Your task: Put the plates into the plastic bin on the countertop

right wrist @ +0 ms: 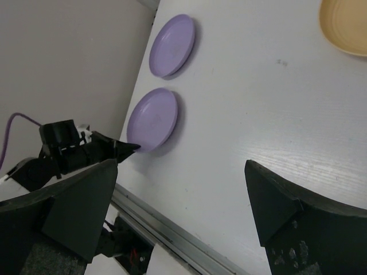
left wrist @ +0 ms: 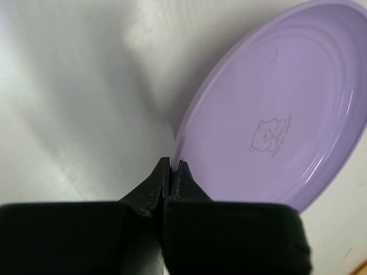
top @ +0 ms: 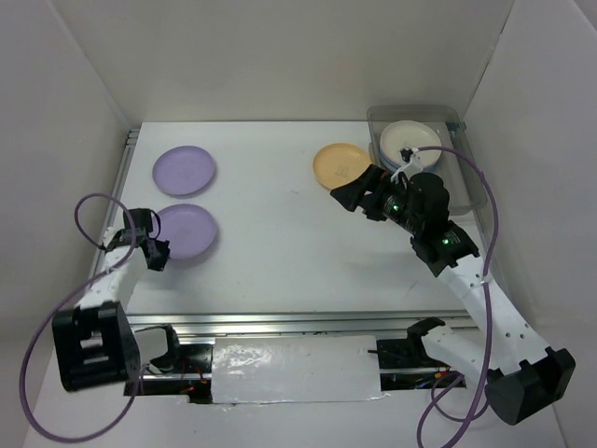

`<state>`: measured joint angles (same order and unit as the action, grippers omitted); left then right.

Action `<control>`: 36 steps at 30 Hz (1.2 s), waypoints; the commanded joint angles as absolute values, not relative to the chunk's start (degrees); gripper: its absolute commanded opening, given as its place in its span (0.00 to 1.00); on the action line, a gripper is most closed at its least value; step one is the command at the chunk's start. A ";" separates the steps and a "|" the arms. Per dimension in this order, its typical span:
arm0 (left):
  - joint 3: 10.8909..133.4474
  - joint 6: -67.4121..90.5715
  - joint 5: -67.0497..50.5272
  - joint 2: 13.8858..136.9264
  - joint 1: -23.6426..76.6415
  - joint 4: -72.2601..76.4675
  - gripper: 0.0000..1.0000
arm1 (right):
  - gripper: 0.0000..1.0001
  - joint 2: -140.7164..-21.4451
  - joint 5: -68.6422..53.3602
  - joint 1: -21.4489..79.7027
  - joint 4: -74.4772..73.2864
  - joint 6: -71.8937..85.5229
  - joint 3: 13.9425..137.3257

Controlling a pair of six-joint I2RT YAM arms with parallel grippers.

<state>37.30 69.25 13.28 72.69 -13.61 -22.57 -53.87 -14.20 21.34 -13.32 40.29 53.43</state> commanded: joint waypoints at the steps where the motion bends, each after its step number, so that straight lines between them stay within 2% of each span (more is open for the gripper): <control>1: 36.47 64.88 17.04 61.73 -11.08 -33.64 0.00 | 1.00 -53.96 -14.23 22.76 -12.48 39.55 53.09; 2: 36.47 62.51 16.44 55.70 -9.94 -33.23 0.00 | 1.00 -54.83 -14.41 23.89 -12.39 39.29 53.35; 6: 37.87 51.00 7.05 47.20 -6.95 -27.34 0.00 | 1.00 -64.91 -13.28 30.40 -12.39 38.67 56.94; 10: 47.62 42.37 1.67 52.63 -2.91 -32.06 0.00 | 1.00 -76.79 -5.03 37.26 -14.75 38.06 64.32; 15: 54.48 37.10 -1.49 60.11 1.67 -36.03 0.00 | 1.00 -86.64 -4.05 40.34 -12.05 38.58 69.43; 22: 55.11 35.95 -10.80 60.91 2.46 -34.11 0.00 | 1.00 -93.95 -3.87 41.22 -13.44 39.20 72.24; 25: 55.10 35.86 -13.44 61.52 2.64 -33.05 0.00 | 0.95 -96.15 -4.92 41.48 -12.40 39.55 71.72; 26: 55.19 35.60 -13.97 62.13 2.64 -32.96 0.00 | 0.92 -96.85 -5.01 41.66 -12.04 39.81 71.72; 29: 54.85 35.24 -16.43 63.02 2.64 -31.91 0.00 | 0.69 -97.56 -5.54 41.92 -10.46 40.34 71.19; 30: 54.84 35.07 -16.78 63.28 2.55 -31.82 0.00 | 0.37 -97.56 -5.54 41.92 -10.11 40.34 71.10; 31: 54.93 34.98 -16.61 63.46 2.55 -31.64 0.00 | 0.18 -97.56 -4.75 42.01 -10.28 40.69 71.36; 32: 55.19 35.15 -16.26 63.81 2.37 -31.47 0.09 | 0.00 -97.38 -3.88 42.10 -10.54 41.22 71.72; 34: 55.72 35.85 -12.68 64.25 2.29 -31.29 0.47 | 0.00 -96.95 -0.99 41.93 -11.16 41.66 72.33; 35: 57.46 36.47 -10.92 64.42 2.11 -33.03 0.99 | 0.00 -96.25 -0.18 40.36 -11.68 42.79 72.51; 36: 58.26 36.30 -9.07 64.51 1.85 -33.83 0.99 | 0.00 -95.98 1.91 39.12 -13.95 43.76 73.64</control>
<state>53.69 35.97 -11.09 64.71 2.24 -35.18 -97.34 -3.79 41.67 -12.60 41.91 70.41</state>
